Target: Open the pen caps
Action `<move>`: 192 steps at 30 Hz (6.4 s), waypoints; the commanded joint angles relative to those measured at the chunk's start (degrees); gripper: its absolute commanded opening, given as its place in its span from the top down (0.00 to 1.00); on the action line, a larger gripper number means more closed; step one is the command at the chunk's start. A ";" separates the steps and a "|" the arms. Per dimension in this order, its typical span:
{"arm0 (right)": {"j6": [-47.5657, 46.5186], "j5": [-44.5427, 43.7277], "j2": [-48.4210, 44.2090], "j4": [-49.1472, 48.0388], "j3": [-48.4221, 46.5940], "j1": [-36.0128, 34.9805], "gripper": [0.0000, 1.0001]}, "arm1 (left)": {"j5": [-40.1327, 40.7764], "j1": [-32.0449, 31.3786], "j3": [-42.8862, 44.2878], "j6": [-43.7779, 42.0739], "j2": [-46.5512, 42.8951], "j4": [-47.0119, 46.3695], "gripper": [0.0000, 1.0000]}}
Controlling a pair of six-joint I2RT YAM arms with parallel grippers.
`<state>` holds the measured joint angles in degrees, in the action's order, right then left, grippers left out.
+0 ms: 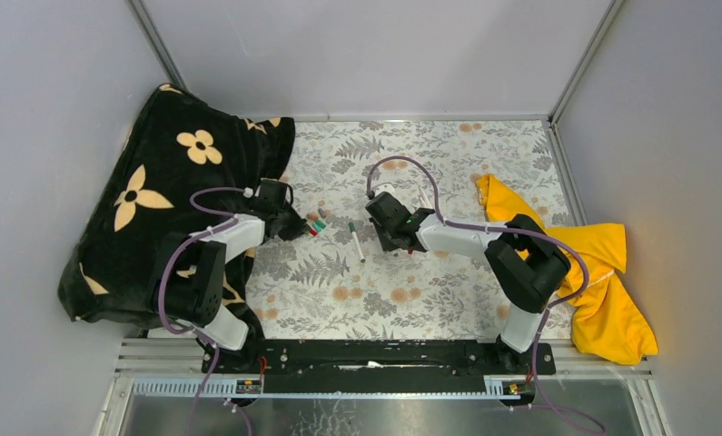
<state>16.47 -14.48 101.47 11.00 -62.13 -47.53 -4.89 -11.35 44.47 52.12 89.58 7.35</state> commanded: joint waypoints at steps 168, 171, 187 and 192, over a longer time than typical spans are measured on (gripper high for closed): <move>-1.17 8.88 -7.04 -1.42 -10.47 -5.82 0.66 | -3.24 -16.50 2.25 9.93 -10.01 -13.32 1.00; -0.92 9.00 -7.29 -2.34 -9.69 -5.66 0.66 | -3.92 -16.48 2.20 10.69 -10.51 -13.64 1.00; 0.58 11.46 -9.77 -6.26 -5.17 -3.40 1.00 | -7.59 -16.38 1.21 16.78 -11.10 -18.05 1.00; 0.54 12.71 -11.22 -5.49 -2.57 -2.44 1.00 | -6.72 -13.09 2.81 13.99 -8.62 -16.27 1.00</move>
<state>16.36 -4.43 93.12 7.68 -66.85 -50.87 -9.45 -26.81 45.28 66.00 80.01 -4.64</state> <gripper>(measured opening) 0.194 0.165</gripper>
